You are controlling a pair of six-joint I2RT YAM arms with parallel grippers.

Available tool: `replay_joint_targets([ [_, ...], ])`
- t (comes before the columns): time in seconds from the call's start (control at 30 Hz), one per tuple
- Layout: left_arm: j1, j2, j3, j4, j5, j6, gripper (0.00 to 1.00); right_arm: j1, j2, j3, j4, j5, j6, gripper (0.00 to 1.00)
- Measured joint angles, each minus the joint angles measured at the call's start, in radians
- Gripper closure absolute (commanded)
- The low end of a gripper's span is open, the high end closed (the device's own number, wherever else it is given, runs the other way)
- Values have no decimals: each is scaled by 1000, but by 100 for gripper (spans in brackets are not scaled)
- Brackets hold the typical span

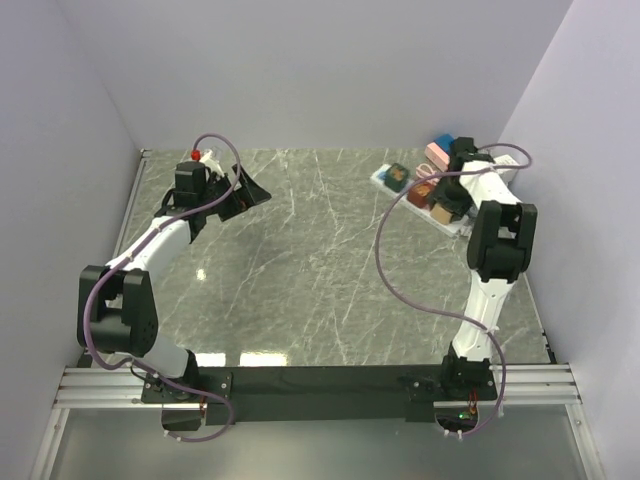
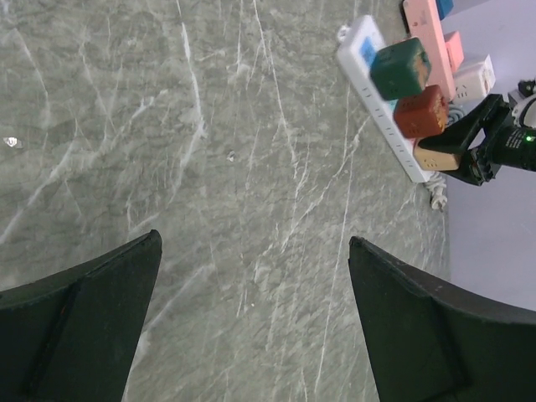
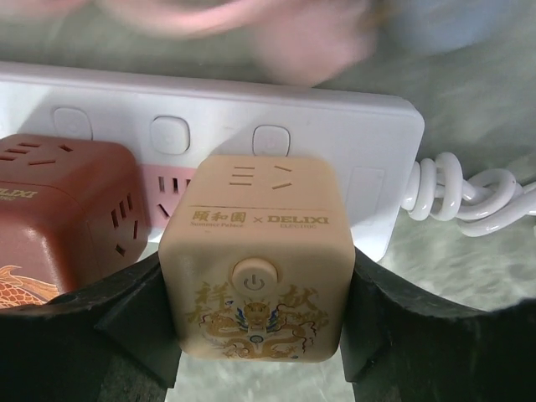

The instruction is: Pull the plug off the socket

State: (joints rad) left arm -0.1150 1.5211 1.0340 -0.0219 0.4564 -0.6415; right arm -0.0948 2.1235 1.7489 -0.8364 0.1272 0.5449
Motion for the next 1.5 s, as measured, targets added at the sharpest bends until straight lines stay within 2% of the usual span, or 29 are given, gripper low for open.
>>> replay_joint_targets([
  [0.1, -12, 1, 14, -32, -11, 3, 1, 87, -9, -14, 7, -45, -84, 100],
  [0.33, -69, 35, 90, -85, -68, 12, 1, 439, -9, -13, 24, -111, -210, 100],
  [0.5, -91, 48, 91, -136, -119, 16, 3, 619, 1, 0, 27, -142, -283, 100],
  [0.67, -96, 111, 133, -238, -153, 58, 8, 634, 3, 4, 23, -166, -308, 100],
  [0.83, -113, 180, 245, -406, -220, 108, 9, 618, 24, 39, 3, -145, -294, 100],
  [1.07, -218, 242, 431, -603, -345, 135, 12, 626, 26, 45, -2, -91, -232, 100],
  [1.23, -286, 288, 459, -679, -398, 132, 22, 637, 26, 46, -6, -61, -193, 100],
  [1.37, -293, 324, 459, -716, -429, 128, 30, 640, 28, 52, -16, -54, -174, 100],
  [1.5, -295, 338, 465, -703, -433, 129, 31, 645, 28, 53, -18, -51, -164, 100],
])
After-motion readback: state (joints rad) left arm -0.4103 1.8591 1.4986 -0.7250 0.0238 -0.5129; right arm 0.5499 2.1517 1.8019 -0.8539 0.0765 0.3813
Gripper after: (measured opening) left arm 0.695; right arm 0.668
